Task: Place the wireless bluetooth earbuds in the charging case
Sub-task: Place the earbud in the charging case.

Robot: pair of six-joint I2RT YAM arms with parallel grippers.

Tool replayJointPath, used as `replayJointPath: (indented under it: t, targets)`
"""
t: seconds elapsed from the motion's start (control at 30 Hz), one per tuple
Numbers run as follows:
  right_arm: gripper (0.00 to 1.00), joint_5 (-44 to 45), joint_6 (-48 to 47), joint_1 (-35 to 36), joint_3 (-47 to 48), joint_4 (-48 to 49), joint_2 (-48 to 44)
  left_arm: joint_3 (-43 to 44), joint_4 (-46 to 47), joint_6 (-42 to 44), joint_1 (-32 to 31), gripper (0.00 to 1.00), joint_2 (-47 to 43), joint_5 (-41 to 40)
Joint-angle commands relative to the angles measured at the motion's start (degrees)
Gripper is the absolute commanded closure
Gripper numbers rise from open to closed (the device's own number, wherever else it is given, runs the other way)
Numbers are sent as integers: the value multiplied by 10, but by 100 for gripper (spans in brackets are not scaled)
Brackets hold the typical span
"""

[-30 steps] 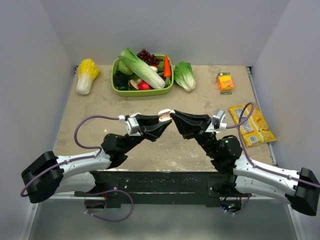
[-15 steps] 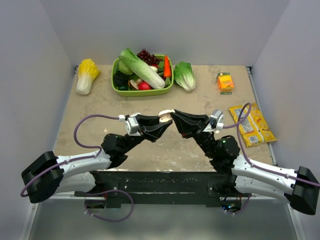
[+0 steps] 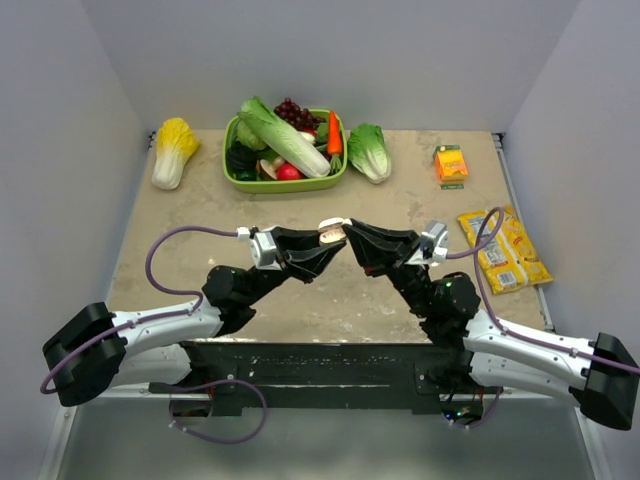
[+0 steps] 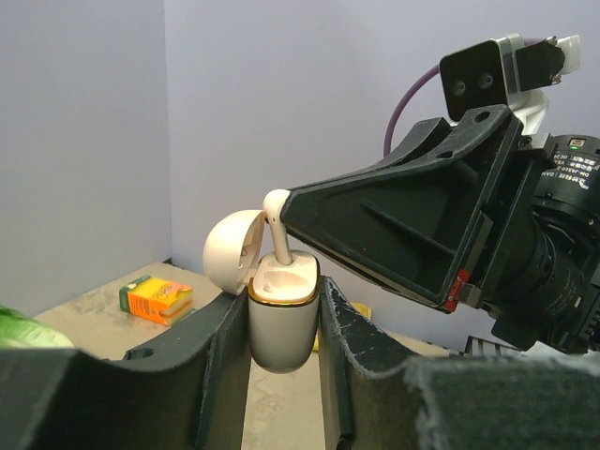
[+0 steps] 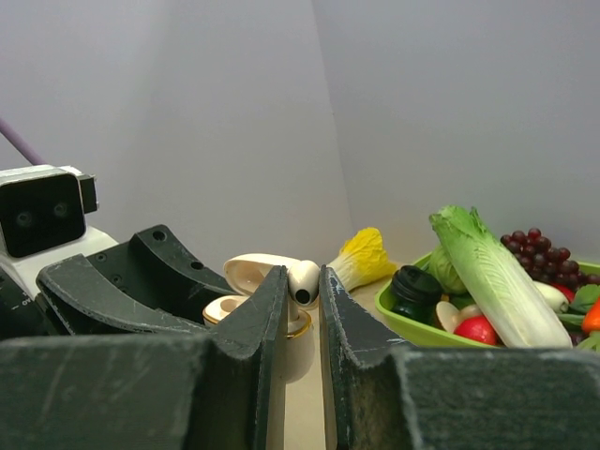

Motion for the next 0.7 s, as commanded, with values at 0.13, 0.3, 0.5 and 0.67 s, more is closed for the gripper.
replayJointPath:
  t: [0.13, 0.3, 0.5, 0.67]
  targets:
    - [100, -25, -18, 1, -2, -26, -24, 27, 289, -5, -1, 100, -3, 10]
    - [93, -45, -19, 1, 8, -65, -32, 28, 293, -5, -1, 100, 0, 10]
    - [64, -37, -15, 1, 15, -80, -40, 26, 293, -5, -1, 100, 1, 10]
    - [54, -27, -9, 1, 28, -99, -47, 23, 296, -4, -1, 100, 3, 6]
